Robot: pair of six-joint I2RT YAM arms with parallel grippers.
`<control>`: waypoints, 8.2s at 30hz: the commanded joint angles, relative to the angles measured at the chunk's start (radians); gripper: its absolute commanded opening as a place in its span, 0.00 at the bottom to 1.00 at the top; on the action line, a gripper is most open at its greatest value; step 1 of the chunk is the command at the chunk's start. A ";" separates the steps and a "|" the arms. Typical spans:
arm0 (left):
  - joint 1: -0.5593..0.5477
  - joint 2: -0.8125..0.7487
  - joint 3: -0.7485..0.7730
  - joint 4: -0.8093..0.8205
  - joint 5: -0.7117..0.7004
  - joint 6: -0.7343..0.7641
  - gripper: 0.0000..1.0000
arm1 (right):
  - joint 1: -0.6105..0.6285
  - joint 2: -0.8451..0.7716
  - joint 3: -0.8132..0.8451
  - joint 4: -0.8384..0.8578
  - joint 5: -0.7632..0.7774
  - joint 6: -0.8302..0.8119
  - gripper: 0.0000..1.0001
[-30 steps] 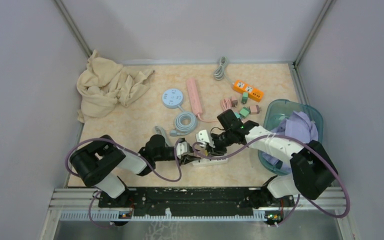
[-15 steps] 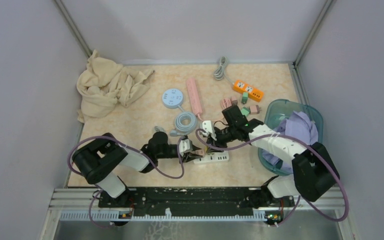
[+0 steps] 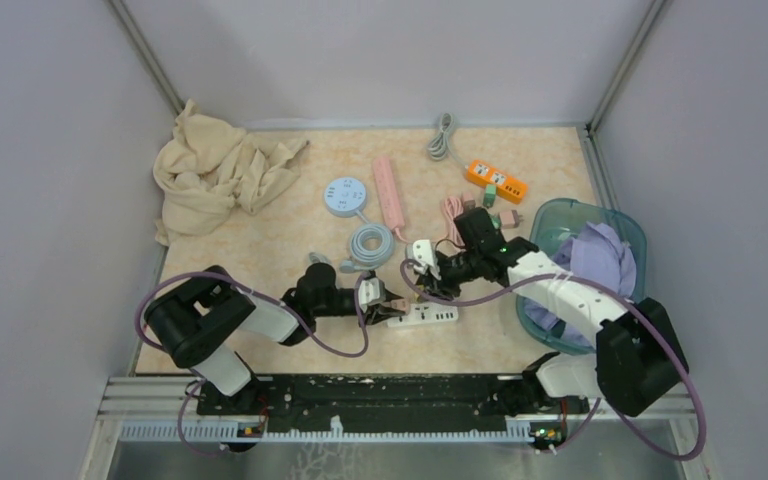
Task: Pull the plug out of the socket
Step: Remove the plug from the socket, then place the plug at the center of the board, then remove the plug from the socket.
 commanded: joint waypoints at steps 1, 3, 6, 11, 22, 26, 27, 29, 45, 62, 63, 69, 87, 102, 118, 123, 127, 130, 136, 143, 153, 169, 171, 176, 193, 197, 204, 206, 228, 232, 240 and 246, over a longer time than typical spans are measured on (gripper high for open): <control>0.005 0.038 -0.012 -0.114 0.012 0.015 0.00 | -0.071 -0.074 0.032 0.128 0.006 0.090 0.00; 0.005 0.041 -0.011 -0.114 0.013 0.016 0.00 | -0.099 -0.086 0.016 0.185 0.018 0.146 0.00; 0.005 0.045 -0.004 -0.124 0.018 0.020 0.00 | -0.122 -0.092 0.001 0.259 0.053 0.231 0.00; 0.005 0.049 -0.001 -0.128 0.021 0.020 0.00 | -0.165 -0.102 -0.014 0.341 0.061 0.337 0.00; 0.005 0.056 0.005 -0.135 0.032 0.024 0.00 | -0.253 -0.140 -0.048 0.481 0.110 0.523 0.00; 0.005 0.056 0.005 -0.133 0.033 0.026 0.00 | -0.273 -0.144 -0.048 0.512 0.118 0.583 0.00; 0.005 0.057 0.005 -0.133 0.033 0.026 0.00 | -0.277 -0.144 -0.049 0.521 0.123 0.594 0.00; 0.005 0.058 0.005 -0.133 0.032 0.027 0.00 | -0.283 -0.144 -0.050 0.534 0.145 0.615 0.00; 0.005 0.058 -0.002 -0.117 0.029 0.023 0.00 | -0.313 -0.140 -0.063 0.635 0.347 0.754 0.00; 0.005 0.062 -0.001 -0.117 0.035 0.025 0.00 | -0.334 -0.105 -0.042 0.602 0.519 0.833 0.00; 0.005 0.062 0.000 -0.119 0.035 0.025 0.00 | -0.335 -0.100 -0.032 0.587 0.536 0.840 0.00; 0.005 0.057 -0.004 -0.117 0.034 0.024 0.00 | -0.339 -0.074 -0.018 0.567 0.558 0.853 0.00; 0.005 0.061 -0.007 -0.111 0.033 0.024 0.00 | -0.340 0.044 -0.026 0.630 0.829 0.957 0.00; 0.005 0.062 -0.005 -0.114 0.035 0.026 0.00 | -0.341 0.114 -0.049 0.692 0.986 0.980 0.30; 0.006 0.062 -0.006 -0.116 0.041 0.028 0.00 | -0.362 0.143 -0.038 0.672 0.949 0.994 0.54; 0.005 0.059 -0.009 -0.114 0.041 0.030 0.00 | -0.366 0.104 -0.037 0.669 0.931 0.986 0.54; 0.005 0.062 -0.006 -0.117 0.045 0.030 0.00 | -0.369 0.057 -0.042 0.667 0.888 0.959 0.55; 0.005 0.063 -0.004 -0.118 0.045 0.031 0.00 | -0.369 0.020 -0.041 0.651 0.819 0.928 0.56; 0.006 0.062 -0.003 -0.120 0.045 0.030 0.00 | -0.369 -0.043 -0.048 0.597 0.558 0.830 0.59; 0.005 0.063 0.000 -0.122 0.044 0.030 0.00 | -0.369 -0.098 -0.047 0.493 0.113 0.622 0.66; 0.005 0.067 0.003 -0.127 0.043 0.031 0.00 | -0.369 -0.145 -0.076 0.357 -0.285 0.353 0.67; 0.004 0.070 0.011 -0.136 0.043 0.029 0.00 | -0.306 -0.149 -0.113 0.038 -0.371 -0.149 0.71; 0.005 0.070 0.011 -0.137 0.043 0.029 0.00 | -0.254 -0.145 -0.123 0.027 -0.303 -0.185 0.72; 0.004 0.070 0.013 -0.138 0.043 0.029 0.00 | -0.148 -0.121 -0.176 0.053 -0.169 -0.246 0.78; 0.005 0.071 0.017 -0.143 0.041 0.029 0.00 | 0.105 0.035 -0.174 0.192 0.213 -0.151 0.80; 0.005 0.072 0.016 -0.143 0.041 0.028 0.00 | 0.113 0.052 -0.170 0.198 0.240 -0.144 0.74; 0.005 0.059 0.000 -0.117 0.043 0.012 0.00 | 0.127 0.082 -0.153 0.201 0.282 -0.126 0.53; 0.005 0.055 -0.019 -0.070 0.042 -0.012 0.00 | 0.130 0.087 -0.150 0.202 0.284 -0.122 0.46; -0.206 0.118 -0.056 0.196 -0.552 -0.219 0.00 | 0.140 0.110 -0.105 0.201 0.307 -0.044 0.10; -0.199 0.088 -0.055 0.113 -0.543 -0.276 0.01 | 0.140 0.111 -0.104 0.200 0.308 -0.039 0.09; -0.045 0.051 -0.106 0.202 -0.187 -0.320 0.01 | 0.140 0.110 -0.100 0.196 0.314 -0.038 0.01; -0.111 -0.077 0.021 -0.309 -0.282 -0.033 0.00 | 0.139 0.115 -0.098 0.196 0.318 -0.035 0.00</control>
